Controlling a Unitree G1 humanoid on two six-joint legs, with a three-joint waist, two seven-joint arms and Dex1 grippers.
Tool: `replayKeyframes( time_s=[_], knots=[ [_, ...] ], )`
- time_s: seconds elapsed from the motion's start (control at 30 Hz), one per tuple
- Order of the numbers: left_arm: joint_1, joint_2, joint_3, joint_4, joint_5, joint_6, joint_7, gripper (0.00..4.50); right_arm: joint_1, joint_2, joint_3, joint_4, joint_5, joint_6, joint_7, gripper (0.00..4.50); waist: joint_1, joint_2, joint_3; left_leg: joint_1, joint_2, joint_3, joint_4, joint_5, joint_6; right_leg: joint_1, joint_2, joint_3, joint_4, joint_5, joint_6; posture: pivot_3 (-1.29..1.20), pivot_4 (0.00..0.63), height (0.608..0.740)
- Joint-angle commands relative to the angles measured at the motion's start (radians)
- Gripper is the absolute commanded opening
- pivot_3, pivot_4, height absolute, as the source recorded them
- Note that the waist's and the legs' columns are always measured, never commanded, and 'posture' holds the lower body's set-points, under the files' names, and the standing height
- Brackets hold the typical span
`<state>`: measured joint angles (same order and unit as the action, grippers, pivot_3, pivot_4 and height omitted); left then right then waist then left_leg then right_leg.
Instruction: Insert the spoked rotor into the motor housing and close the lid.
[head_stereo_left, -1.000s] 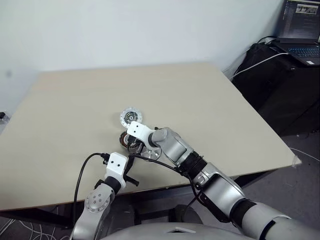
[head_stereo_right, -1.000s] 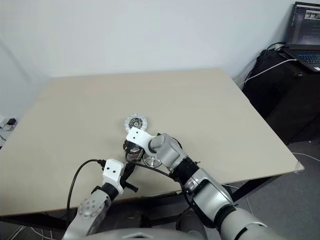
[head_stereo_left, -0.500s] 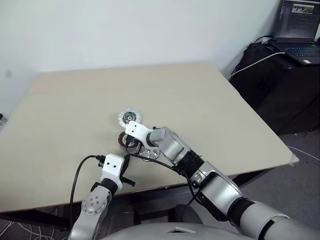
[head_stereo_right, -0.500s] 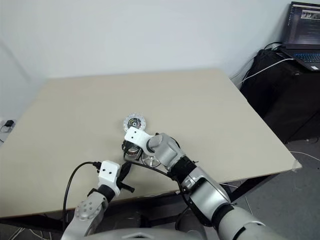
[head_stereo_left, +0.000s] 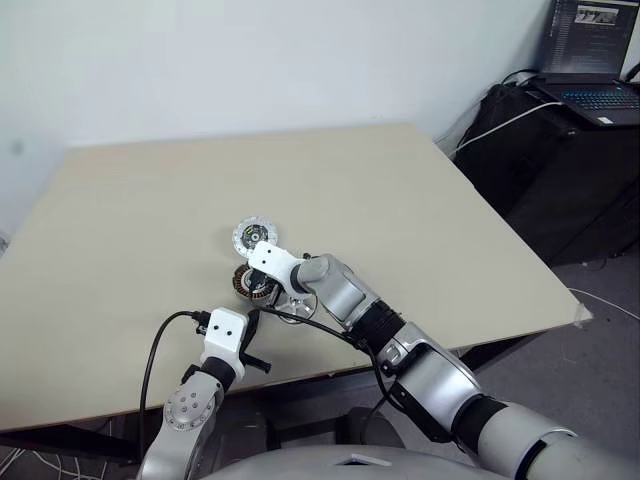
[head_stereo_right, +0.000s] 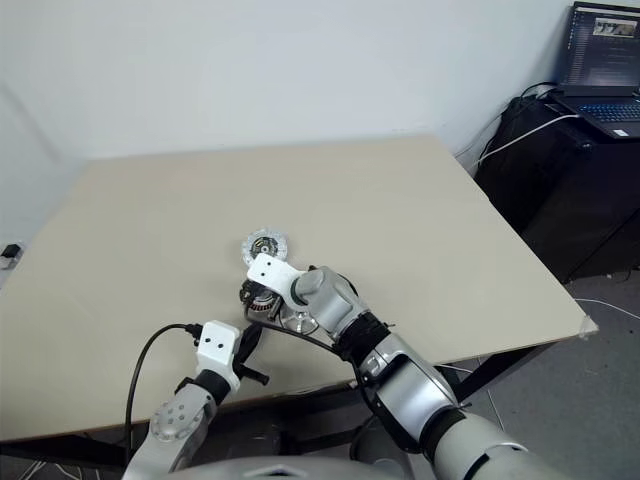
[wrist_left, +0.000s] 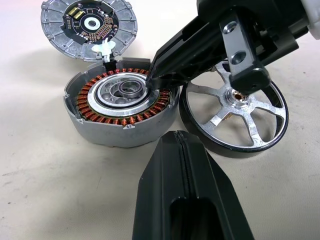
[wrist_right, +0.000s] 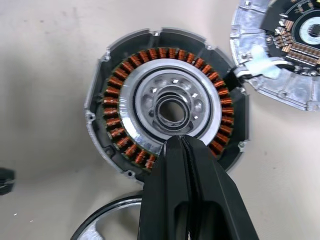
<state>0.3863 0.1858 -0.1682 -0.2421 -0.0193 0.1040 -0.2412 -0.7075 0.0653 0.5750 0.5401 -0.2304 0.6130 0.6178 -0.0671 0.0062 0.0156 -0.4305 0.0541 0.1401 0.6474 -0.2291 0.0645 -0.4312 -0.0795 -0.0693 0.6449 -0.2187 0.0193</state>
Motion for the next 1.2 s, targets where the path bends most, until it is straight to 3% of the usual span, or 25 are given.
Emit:
replayKeyframes(
  time_s=[0.03, 0.47, 1.2],
  knots=[
    [-0.007, -0.005, -0.002, -0.032, 0.001, -0.016, 0.001, 0.0, -0.005, 0.005, 0.015, -0.04, -0.002, -0.012, 0.026, 0.03, 0.0, 0.0, 0.0, 0.0, 0.0, 0.0, 0.0, 0.0, 0.0, 0.0, 0.0, 0.0, 0.0, 0.0, 0.0, 0.0, 0.0, 0.74],
    [-0.005, -0.011, -0.005, -0.03, 0.001, -0.016, 0.002, 0.0, -0.025, 0.034, -0.052, 0.003, 0.01, -0.046, -0.062, 0.03, 0.005, 0.0, 0.0, -0.001, 0.0, 0.0, 0.0, 0.0, 0.0, 0.0, -0.001, 0.0, -0.001, 0.0, 0.0, 0.0, 0.0, 0.74],
    [-0.01, -0.008, -0.006, -0.03, 0.0, -0.014, -0.003, 0.0, -0.002, 0.047, -0.084, 0.005, 0.036, -0.106, -0.095, 0.03, 0.005, 0.0, 0.0, -0.001, 0.0, 0.0, 0.0, 0.0, 0.0, 0.0, 0.0, 0.0, -0.001, 0.0, 0.0, 0.0, 0.0, 0.74]
  ],
)
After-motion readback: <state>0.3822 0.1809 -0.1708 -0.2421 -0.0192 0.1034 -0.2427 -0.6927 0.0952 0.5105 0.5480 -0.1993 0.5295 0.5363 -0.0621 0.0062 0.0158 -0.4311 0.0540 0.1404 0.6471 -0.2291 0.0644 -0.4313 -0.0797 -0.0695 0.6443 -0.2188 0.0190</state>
